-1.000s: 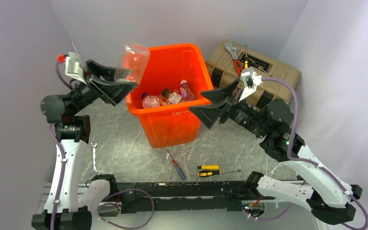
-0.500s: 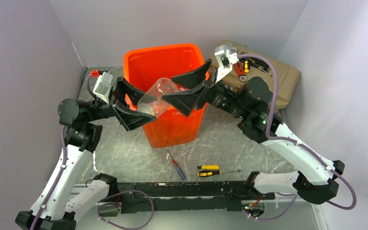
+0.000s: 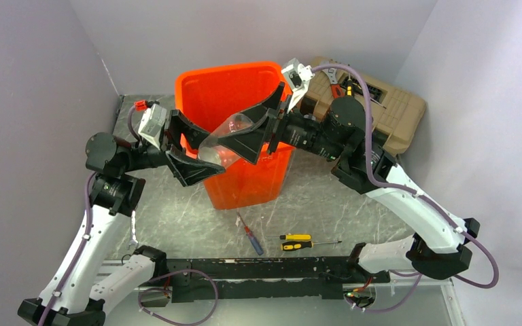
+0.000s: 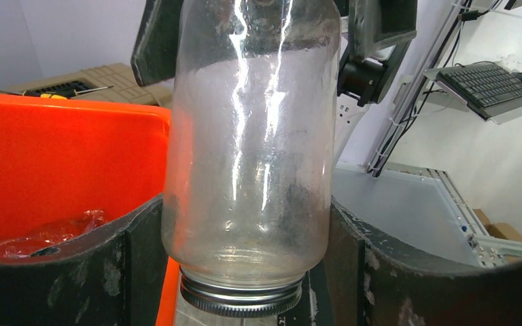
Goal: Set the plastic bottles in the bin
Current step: Place the plastic bottle in the trash bin.
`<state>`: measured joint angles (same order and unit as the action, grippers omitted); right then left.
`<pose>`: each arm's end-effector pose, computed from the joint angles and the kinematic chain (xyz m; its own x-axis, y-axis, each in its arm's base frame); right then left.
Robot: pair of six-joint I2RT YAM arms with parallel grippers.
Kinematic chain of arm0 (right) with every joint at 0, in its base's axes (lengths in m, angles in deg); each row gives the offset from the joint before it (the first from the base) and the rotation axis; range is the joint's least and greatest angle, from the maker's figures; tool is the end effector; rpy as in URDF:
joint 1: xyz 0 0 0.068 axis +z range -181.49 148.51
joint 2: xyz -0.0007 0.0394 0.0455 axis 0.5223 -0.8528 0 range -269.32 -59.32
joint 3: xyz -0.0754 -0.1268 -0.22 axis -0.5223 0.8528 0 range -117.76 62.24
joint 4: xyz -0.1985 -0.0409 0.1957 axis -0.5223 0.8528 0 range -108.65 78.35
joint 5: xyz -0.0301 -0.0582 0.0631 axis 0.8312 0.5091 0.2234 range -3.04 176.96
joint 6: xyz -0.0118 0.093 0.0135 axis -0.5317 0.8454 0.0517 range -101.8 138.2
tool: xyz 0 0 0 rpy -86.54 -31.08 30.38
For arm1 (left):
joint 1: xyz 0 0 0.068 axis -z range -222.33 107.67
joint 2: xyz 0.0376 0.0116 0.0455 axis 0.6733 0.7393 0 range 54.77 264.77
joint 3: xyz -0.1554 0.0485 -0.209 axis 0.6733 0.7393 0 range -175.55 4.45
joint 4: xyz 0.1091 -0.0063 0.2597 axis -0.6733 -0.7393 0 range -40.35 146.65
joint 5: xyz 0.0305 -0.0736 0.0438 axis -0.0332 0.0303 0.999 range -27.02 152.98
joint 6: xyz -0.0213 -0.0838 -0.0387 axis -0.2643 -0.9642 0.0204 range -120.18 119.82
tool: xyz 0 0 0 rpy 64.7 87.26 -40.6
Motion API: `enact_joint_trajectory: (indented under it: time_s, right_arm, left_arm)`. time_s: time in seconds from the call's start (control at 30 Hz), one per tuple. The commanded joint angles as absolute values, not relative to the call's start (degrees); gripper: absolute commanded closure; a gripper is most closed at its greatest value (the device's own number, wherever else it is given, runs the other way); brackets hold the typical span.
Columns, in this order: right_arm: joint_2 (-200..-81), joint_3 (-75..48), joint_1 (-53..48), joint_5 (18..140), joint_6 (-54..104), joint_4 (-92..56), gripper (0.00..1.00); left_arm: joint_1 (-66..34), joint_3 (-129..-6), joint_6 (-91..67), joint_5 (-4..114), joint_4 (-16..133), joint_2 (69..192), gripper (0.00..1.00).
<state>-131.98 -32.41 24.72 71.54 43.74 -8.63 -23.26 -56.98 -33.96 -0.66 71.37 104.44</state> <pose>0.1599 0.2799 0.5456 -0.3037 0.2935 -0.9064 -0.9031 0.2144 0.3720 0.1672 -0.1389 0.4715 -0.1517 -0.2088 -0.9661 0.9849 0.0502 -0.1655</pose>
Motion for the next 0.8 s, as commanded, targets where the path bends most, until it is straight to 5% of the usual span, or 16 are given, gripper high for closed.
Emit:
enact_joint_trajectory:
  time_s: [0.0, 0.43, 0.77]
  right_arm:
    - [-131.7, -37.1, 24.9, 72.2, 42.6, 1.0, 0.0]
    - [-133.1, -40.2, 24.9, 69.6, 44.7, 8.0, 0.03]
    - [-132.9, -38.8, 24.9, 68.3, 45.6, 5.2, 0.22]
  left_arm:
    - [-23.0, -59.5, -30.7, -0.2, 70.7, 103.6, 1.0]
    - [-22.9, -60.8, -31.7, 0.8, 72.6, 104.7, 1.0]
    - [-22.8, -60.7, -30.6, 1.1, 69.5, 103.7, 1.0]
